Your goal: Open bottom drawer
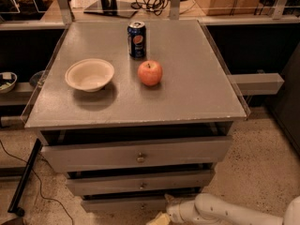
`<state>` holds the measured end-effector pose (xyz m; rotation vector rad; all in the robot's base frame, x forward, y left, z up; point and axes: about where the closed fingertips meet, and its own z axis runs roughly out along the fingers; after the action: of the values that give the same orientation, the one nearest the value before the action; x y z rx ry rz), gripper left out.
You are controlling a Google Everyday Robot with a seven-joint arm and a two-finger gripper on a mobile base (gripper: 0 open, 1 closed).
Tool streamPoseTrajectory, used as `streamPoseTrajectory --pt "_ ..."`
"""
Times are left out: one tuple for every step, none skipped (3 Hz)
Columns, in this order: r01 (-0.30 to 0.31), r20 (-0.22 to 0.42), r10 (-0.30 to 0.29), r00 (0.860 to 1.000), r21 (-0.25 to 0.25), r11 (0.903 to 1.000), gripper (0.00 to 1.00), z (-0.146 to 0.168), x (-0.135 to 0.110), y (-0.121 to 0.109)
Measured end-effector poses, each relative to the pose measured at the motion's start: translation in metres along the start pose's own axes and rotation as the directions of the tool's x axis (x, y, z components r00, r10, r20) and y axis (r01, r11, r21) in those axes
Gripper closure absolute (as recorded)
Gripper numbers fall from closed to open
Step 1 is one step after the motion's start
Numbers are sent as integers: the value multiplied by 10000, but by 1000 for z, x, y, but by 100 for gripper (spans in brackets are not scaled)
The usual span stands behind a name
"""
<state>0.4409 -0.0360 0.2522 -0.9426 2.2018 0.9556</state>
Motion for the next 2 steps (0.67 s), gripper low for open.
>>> streamPoseTrajectory --pt "-220 402 217 9990 78 9997 0 9 -13 -8" --pt "-284 686 276 9973 106 9995 0 16 -24 -14"
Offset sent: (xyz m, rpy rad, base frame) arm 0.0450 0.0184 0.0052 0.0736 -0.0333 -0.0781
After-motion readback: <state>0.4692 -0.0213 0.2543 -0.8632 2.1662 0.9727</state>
